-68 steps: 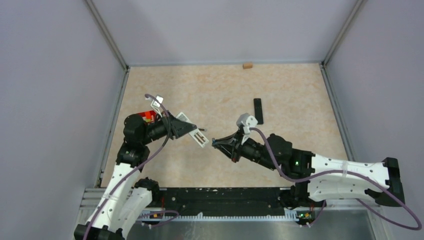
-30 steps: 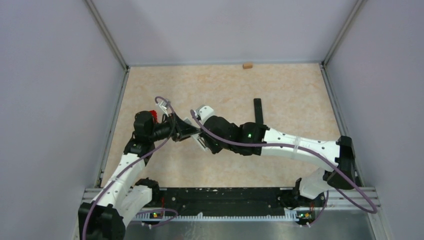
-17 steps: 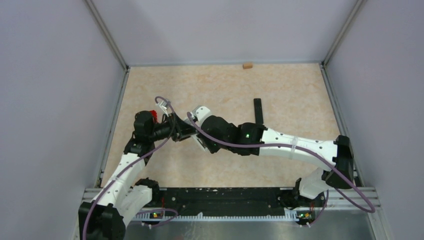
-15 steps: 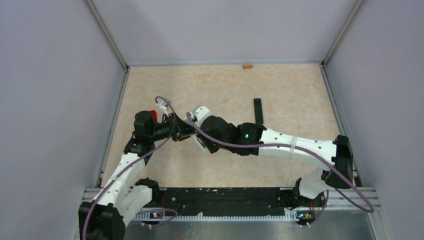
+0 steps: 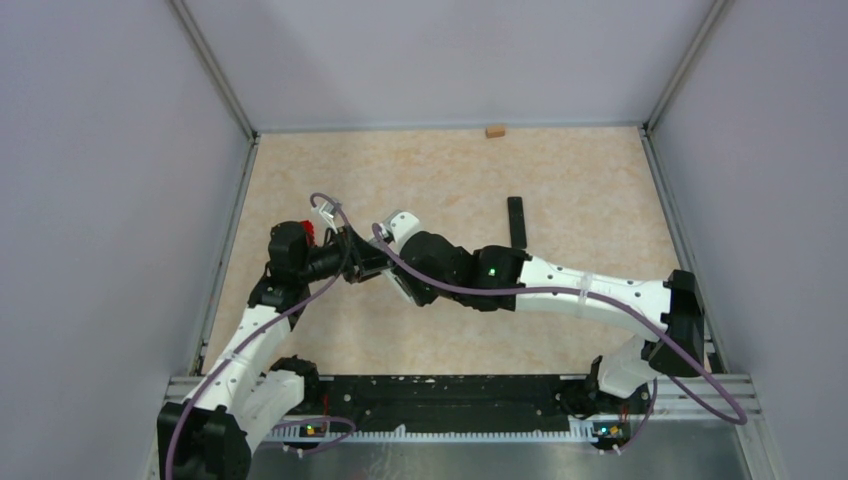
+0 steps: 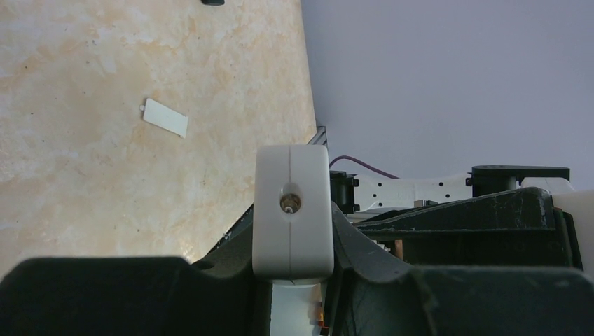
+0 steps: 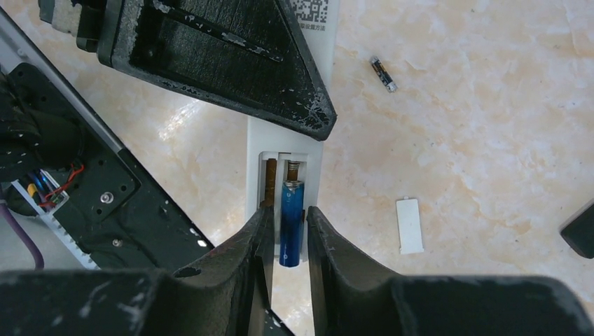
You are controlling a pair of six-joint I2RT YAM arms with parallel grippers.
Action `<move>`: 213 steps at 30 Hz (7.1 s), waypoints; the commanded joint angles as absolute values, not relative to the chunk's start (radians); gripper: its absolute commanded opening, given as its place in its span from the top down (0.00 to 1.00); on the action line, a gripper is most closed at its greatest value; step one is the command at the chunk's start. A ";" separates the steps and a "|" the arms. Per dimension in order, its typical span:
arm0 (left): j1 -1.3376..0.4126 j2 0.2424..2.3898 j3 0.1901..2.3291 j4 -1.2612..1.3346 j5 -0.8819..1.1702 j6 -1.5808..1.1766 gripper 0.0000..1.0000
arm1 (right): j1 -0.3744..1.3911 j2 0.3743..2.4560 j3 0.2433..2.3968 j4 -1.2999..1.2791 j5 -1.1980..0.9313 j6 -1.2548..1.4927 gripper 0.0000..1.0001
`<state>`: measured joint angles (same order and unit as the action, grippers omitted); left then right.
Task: Load the batteries into the remote control
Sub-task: Load the battery into the remote control.
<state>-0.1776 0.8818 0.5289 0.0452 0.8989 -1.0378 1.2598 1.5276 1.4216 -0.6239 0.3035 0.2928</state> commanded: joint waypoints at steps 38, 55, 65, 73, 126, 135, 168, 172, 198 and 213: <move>-0.181 0.918 0.530 0.448 0.855 -1.581 1.00 | 1.186 0.956 0.693 0.313 0.330 1.203 0.16; -0.181 0.779 0.515 0.539 0.773 -1.825 1.00 | 1.160 1.006 0.606 0.698 0.356 1.288 0.27; -0.181 0.783 0.484 0.594 0.755 -1.879 1.00 | 1.144 1.053 0.618 0.752 0.309 1.272 0.55; -0.180 0.773 0.479 0.592 0.753 -1.873 1.00 | 1.129 1.063 0.635 0.731 0.295 1.259 0.55; -0.181 0.747 0.514 0.504 0.753 -1.779 1.00 | 1.108 1.029 0.683 0.546 0.282 1.206 0.44; -0.181 0.751 0.514 0.505 0.755 -1.777 1.00 | 1.108 1.061 0.692 0.598 0.220 1.183 0.34; -0.182 0.687 0.523 0.496 0.812 -1.734 1.00 | 1.085 1.193 0.703 0.590 0.163 1.335 0.55; -0.181 0.683 0.538 0.492 0.822 -1.717 1.00 | 1.085 1.207 0.700 0.601 0.154 1.346 0.59; -0.181 0.787 0.606 0.286 0.791 -1.174 1.00 | 1.023 1.126 0.673 0.538 -0.026 1.044 0.23; -0.181 0.860 0.661 0.286 0.917 -0.999 1.00 | 0.976 1.164 0.788 0.363 -0.066 0.819 0.39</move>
